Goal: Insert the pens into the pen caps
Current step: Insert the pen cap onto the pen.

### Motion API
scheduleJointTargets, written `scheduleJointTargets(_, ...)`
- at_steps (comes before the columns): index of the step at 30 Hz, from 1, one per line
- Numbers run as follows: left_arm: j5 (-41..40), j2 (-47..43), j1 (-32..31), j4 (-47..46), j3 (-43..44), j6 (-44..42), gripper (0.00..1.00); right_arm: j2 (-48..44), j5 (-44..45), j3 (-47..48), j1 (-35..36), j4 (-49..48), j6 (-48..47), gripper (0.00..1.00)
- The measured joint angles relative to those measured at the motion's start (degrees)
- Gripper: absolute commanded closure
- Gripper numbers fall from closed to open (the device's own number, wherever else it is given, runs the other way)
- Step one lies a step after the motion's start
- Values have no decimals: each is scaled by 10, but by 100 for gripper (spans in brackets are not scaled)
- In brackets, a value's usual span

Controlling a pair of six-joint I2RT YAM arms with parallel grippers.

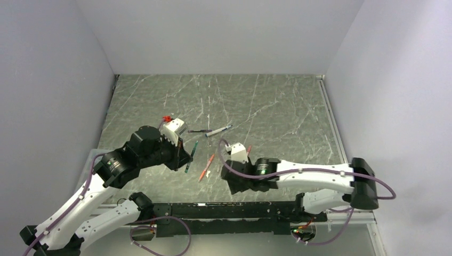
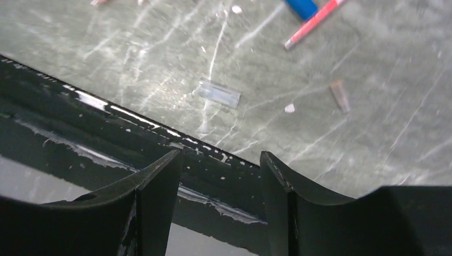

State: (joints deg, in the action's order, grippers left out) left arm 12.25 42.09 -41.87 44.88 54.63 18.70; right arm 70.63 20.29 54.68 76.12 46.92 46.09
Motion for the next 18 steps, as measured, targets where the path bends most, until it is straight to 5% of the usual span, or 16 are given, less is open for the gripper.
scheduleJointTargets(5,3,0,2,0,0,0,100,107,52,49,51,91,195,61)
scheduleJointTargets(11,13,-11,2,0,-1,0,100,202,70,93,69,156,383,51)
scheduleJointTargets(18,26,-21,2,-2,-1,0,100,170,72,46,65,110,495,47)
